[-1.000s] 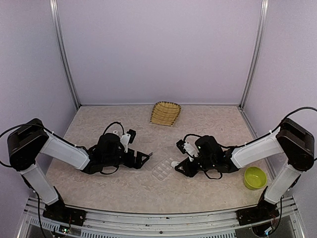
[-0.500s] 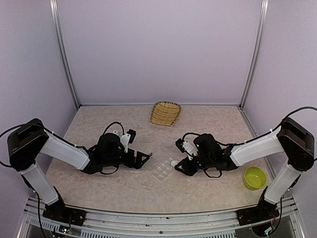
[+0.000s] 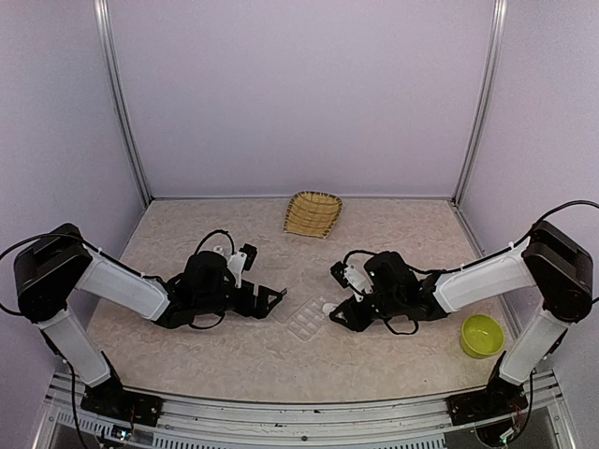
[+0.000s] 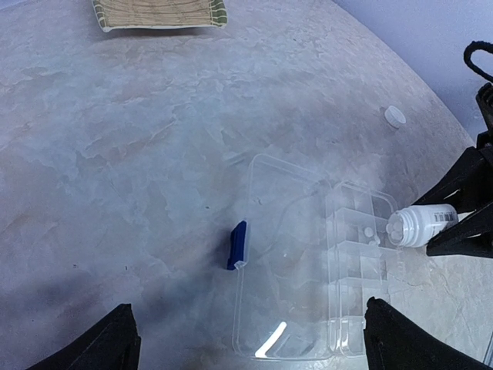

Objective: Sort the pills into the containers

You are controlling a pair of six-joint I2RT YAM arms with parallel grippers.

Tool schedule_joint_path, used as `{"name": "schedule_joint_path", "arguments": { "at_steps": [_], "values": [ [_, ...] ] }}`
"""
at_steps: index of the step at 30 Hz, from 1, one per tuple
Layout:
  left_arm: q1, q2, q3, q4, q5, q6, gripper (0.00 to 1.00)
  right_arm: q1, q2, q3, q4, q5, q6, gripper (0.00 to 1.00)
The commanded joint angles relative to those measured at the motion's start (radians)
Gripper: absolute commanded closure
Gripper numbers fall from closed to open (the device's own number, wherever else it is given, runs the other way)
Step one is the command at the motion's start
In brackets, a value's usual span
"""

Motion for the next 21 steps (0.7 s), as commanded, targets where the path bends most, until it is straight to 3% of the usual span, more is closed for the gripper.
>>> {"name": "schedule_joint_path", "arguments": {
  "at_steps": [1, 21],
  "values": [
    [0.007, 0.001, -0.001, 0.017, 0.008, 0.003, 0.01, 0.010, 0.001, 0.026, -0.011, -0.006, -0.007, 0.83],
    [0.008, 0.004, -0.001, 0.019, 0.007, 0.001, 0.01, 0.010, -0.009, 0.076, -0.122, 0.015, -0.013, 0.83]
  ]
}}
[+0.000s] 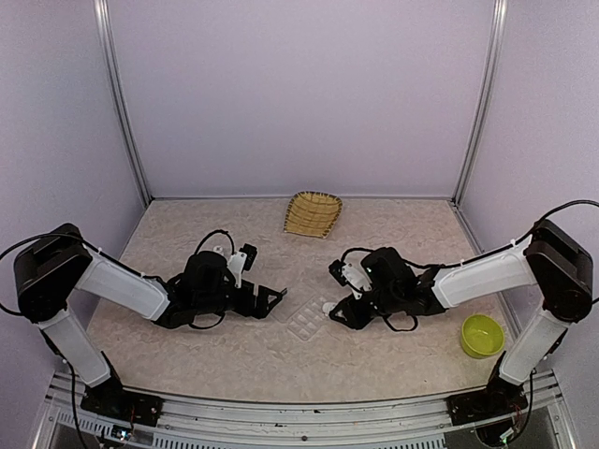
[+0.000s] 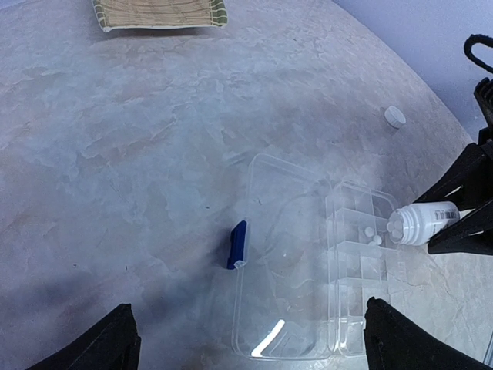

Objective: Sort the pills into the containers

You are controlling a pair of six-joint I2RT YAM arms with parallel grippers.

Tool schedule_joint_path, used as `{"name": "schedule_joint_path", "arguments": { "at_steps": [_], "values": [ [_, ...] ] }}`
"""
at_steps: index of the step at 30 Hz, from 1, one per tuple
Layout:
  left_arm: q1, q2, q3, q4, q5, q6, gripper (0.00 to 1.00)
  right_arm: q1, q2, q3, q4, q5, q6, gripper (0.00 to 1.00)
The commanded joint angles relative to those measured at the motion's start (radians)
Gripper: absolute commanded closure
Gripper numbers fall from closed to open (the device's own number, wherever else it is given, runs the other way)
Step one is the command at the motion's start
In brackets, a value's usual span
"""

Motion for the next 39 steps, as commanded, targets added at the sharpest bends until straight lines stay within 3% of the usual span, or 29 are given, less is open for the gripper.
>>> {"name": "schedule_joint_path", "arguments": {
  "at_steps": [1, 39],
  "values": [
    [0.008, 0.004, -0.001, 0.019, 0.006, 0.001, 0.01, 0.010, -0.007, 0.034, -0.048, 0.012, -0.011, 0.83],
    [0.008, 0.006, 0.000, 0.017, 0.008, 0.001, 0.01, 0.011, -0.011, 0.061, -0.084, -0.005, -0.007, 0.83]
  ]
}}
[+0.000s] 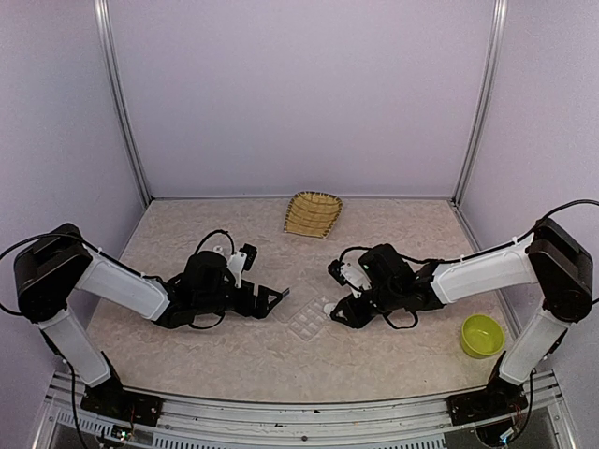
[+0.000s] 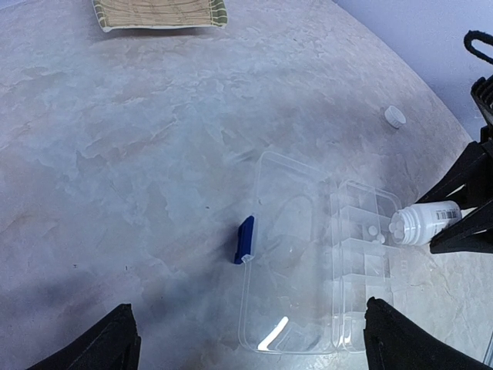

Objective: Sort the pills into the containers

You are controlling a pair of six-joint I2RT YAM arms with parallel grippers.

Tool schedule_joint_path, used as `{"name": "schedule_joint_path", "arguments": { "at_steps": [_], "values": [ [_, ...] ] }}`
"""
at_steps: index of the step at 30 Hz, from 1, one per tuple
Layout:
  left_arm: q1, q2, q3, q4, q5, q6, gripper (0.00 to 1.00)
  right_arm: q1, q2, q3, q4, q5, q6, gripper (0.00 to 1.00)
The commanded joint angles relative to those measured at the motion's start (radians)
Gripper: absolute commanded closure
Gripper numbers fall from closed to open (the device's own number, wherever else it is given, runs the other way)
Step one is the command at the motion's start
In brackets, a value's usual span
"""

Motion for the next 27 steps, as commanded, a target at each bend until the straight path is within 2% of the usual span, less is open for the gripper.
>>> {"name": "schedule_joint_path", "arguments": {
  "at_steps": [1, 27],
  "values": [
    [0.008, 0.005, 0.000, 0.017, 0.009, 0.001, 0.01, 0.011, -0.013, 0.013, 0.022, -0.006, -0.006, 0.83],
    [0.008, 0.002, 0.001, 0.016, 0.010, 0.002, 0.01, 0.011, -0.055, 0.000, -0.008, -0.012, -0.010, 0.83]
  ]
}}
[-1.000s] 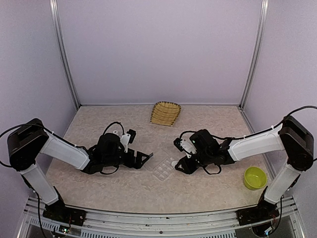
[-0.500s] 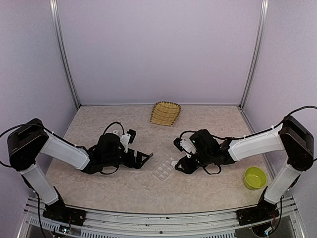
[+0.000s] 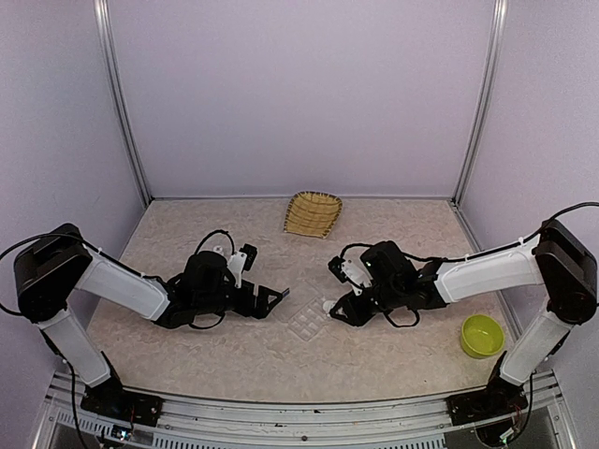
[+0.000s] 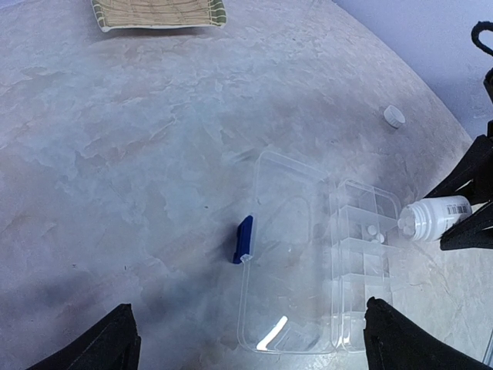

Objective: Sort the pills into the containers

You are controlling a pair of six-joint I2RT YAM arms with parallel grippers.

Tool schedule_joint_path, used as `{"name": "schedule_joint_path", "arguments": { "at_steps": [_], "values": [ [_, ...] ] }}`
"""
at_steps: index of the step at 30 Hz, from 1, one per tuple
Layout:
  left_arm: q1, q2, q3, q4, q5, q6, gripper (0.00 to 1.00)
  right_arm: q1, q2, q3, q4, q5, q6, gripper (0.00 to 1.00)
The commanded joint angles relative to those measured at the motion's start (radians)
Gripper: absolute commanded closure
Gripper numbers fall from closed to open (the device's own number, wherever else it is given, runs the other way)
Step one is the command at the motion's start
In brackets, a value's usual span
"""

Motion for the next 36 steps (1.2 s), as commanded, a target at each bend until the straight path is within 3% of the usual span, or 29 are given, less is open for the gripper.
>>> {"name": "schedule_joint_path", "arguments": {
  "at_steps": [1, 36],
  "values": [
    [0.008, 0.003, 0.000, 0.016, 0.007, 0.002, 0.01, 0.012, -0.026, -0.003, -0.009, 0.000, -0.008, 0.83],
    [0.009, 0.009, 0.002, 0.017, 0.006, 0.002, 0.01, 0.011, 0.036, 0.051, -0.120, 0.036, -0.038, 0.83]
  ]
}}
